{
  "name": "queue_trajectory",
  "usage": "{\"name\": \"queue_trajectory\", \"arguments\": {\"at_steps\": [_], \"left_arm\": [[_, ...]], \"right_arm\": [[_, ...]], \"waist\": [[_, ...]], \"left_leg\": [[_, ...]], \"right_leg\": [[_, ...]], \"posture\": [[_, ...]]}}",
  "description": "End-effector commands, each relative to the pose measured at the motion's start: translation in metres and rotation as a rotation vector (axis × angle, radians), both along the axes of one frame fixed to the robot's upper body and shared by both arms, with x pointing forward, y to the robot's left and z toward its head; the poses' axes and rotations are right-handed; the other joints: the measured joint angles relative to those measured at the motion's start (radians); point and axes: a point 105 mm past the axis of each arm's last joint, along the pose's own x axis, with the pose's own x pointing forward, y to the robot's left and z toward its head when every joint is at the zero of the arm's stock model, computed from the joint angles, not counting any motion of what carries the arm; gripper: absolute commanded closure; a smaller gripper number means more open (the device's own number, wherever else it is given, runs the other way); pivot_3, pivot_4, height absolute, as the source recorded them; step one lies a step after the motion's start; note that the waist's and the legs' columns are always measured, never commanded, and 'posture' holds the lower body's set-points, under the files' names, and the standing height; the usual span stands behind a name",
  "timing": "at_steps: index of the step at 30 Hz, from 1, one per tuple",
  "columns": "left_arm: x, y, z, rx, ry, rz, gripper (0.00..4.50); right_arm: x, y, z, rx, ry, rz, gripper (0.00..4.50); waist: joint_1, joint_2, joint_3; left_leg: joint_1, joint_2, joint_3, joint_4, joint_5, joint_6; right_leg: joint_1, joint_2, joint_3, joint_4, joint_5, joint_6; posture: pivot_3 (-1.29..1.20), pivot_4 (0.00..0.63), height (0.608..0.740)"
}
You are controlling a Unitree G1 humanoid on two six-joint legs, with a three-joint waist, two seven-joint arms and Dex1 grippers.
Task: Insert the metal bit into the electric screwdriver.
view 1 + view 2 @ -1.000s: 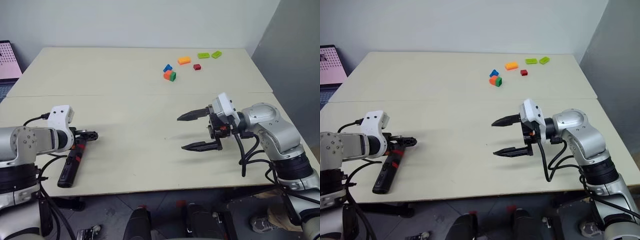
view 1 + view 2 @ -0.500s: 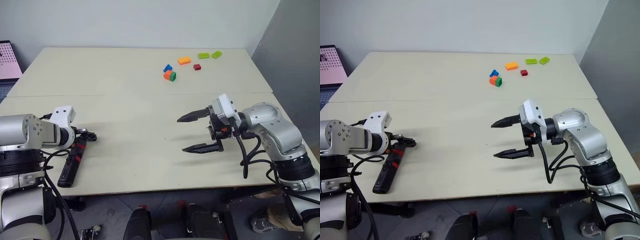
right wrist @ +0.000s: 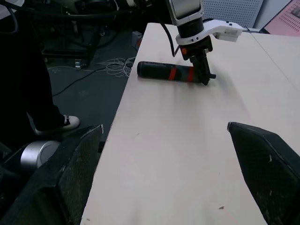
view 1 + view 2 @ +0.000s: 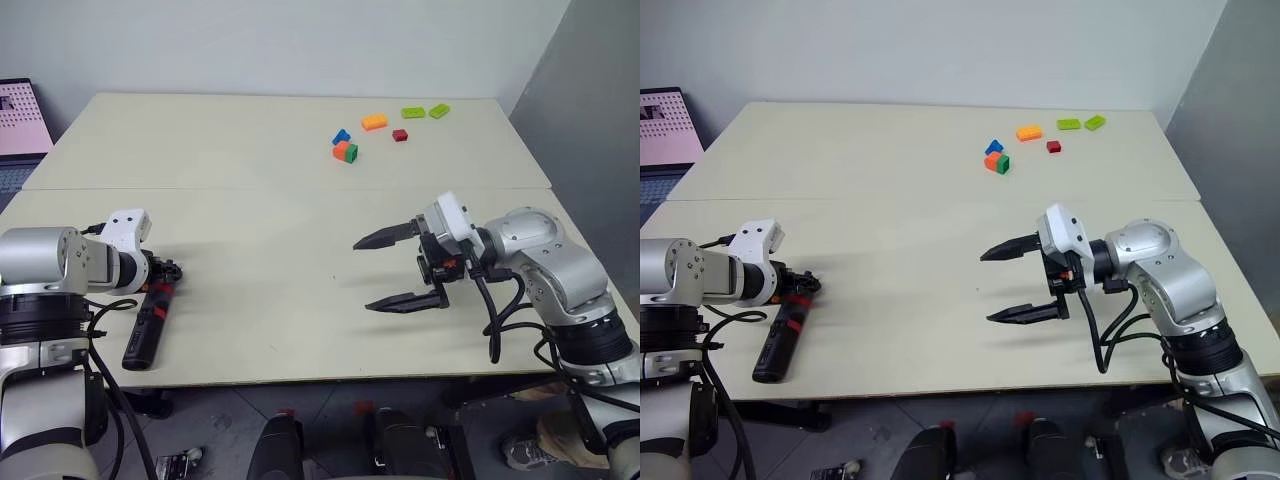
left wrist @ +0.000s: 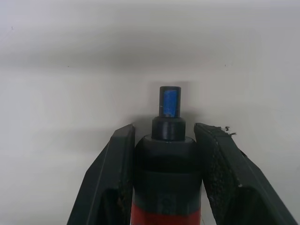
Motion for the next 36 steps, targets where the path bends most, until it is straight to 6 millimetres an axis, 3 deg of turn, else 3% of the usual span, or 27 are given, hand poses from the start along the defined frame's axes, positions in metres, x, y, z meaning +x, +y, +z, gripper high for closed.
{"name": "queue_trajectory", "arguments": {"at_steps": [1, 4, 7, 14, 20, 23, 29, 36], "left_arm": [[-0.002, -0.002, 0.003, 0.012, -0.003, -0.028, 2.88], [0.004, -0.01, 0.018, 0.054, -0.074, -0.104, 2.88], [0.012, -0.031, 0.035, 0.077, -0.16, -0.225, 2.88], [0.033, -0.118, 0.084, -0.163, -0.418, -0.477, 2.88], [0.027, -0.201, 0.102, -0.212, -0.64, -0.796, 2.88], [0.025, -0.231, 0.104, -0.203, -0.775, -0.902, 2.88], [0.029, -0.262, 0.098, -0.22, -1.034, -0.872, 2.88], [0.028, -0.27, 0.082, -0.233, -1.135, -0.797, 2.88]], "right_arm": [[-0.002, -0.002, 0.017, 0.025, -0.059, 0.011, 0.0], [0.0, -0.005, 0.021, 0.029, -0.074, -0.008, 0.0], [0.002, -0.011, 0.027, 0.038, -0.084, -0.043, 0.0], [0.001, -0.032, 0.034, 0.055, -0.082, -0.18, 0.0], [0.002, -0.052, 0.043, 0.091, -0.1, -0.347, 0.0], [0.001, -0.058, 0.044, 0.099, -0.113, -0.407, 0.0], [0.0, -0.055, 0.04, 0.106, -0.137, -0.477, 0.0], [0.0, -0.046, 0.037, 0.115, -0.14, -0.48, 0.0]], "waist": [[0.0, 0.0, 0.0], [0.0, 0.0, 0.0], [0.002, 0.0, 0.0], [0.017, 0.0, 0.0], [0.005, 0.0, 0.0], [0.004, 0.0, 0.0], [0.001, 0.0, 0.0], [0.002, 0.0, 0.0]], "left_leg": [[0.0, 0.0, 0.0, 0.0, 0.0, 0.0], [0.0, 0.0, 0.0, 0.0, 0.0, 0.0], [-0.002, 0.0, -0.001, 0.0, 0.0, 0.0], [-0.009, 0.0, -0.006, 0.003, 0.0, 0.0], [-0.008, -0.001, -0.006, 0.002, 0.0, 0.0], [-0.008, -0.001, -0.006, 0.002, 0.0, 0.0], [-0.006, -0.001, -0.004, 0.002, 0.0, 0.0], [-0.006, -0.001, -0.002, 0.004, 0.0, 0.0]], "right_leg": [[0.0, 0.0, 0.0, 0.0, 0.0, 0.0], [0.0, 0.0, 0.0, 0.0, 0.0, 0.0], [-0.001, 0.0, -0.001, 0.0, 0.0, 0.0], [-0.002, -0.001, -0.008, -0.001, 0.0, 0.0], [-0.002, -0.002, -0.007, -0.001, 0.003, -0.005], [-0.002, -0.002, -0.007, -0.001, 0.003, -0.005], [-0.001, -0.001, -0.004, -0.001, 0.003, -0.005], [-0.001, -0.001, -0.001, -0.001, 0.004, -0.003]], "posture": [[0.0, 0.15, 0.74], [0.0, 0.15, 0.74], [0.0, 0.15, 0.74], [0.0, 0.15, 0.74], [0.0, 0.15, 0.74], [0.0, 0.15, 0.74], [0.0, 0.15, 0.74], [0.0, 0.15, 0.74]]}}
